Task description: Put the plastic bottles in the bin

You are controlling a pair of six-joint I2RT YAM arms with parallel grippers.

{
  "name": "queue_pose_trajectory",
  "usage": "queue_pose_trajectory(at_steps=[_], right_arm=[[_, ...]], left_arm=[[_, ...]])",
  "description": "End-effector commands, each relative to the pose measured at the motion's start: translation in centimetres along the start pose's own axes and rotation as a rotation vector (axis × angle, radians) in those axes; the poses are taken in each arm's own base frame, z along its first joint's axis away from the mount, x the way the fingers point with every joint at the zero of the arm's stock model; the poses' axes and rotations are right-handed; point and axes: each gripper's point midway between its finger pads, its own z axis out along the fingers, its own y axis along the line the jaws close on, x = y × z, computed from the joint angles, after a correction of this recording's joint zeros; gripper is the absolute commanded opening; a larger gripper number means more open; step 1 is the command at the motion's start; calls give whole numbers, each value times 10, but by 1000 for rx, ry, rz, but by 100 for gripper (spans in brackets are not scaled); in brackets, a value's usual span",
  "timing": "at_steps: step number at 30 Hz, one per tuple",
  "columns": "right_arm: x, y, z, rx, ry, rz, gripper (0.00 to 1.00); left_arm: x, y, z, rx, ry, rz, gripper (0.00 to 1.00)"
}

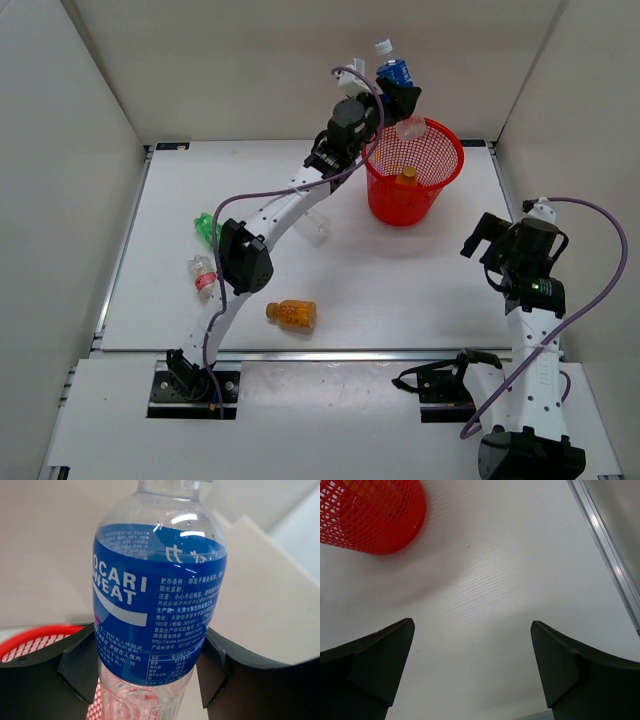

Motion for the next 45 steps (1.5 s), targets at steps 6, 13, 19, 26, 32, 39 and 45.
queue_pose_trajectory(at_steps=[6, 13, 19, 26, 32, 39, 45], right_arm=[[-4, 8, 0, -54, -48, -15, 100], [4, 35, -6, -129, -10, -117, 99], [7, 75, -15, -280, -6, -214, 100], [89, 184, -47, -814, 179, -511, 99], [157, 261, -92, -1183, 289, -832, 99], [207, 335, -95, -1387, 355, -1046, 100], [254, 365, -71, -1348, 392, -1280, 99]], left_arm=[[26, -25, -23, -17, 74, 96, 99], [-6, -42, -41, -13, 165, 148, 99], [-36, -17, -113, -194, 287, 330, 98], [-58, 90, -300, -662, 509, 432, 98], [-64, 196, -485, -1133, 704, 299, 98], [-79, 204, -556, -1251, 637, 258, 98], [-86, 212, -586, -1344, 658, 298, 99]])
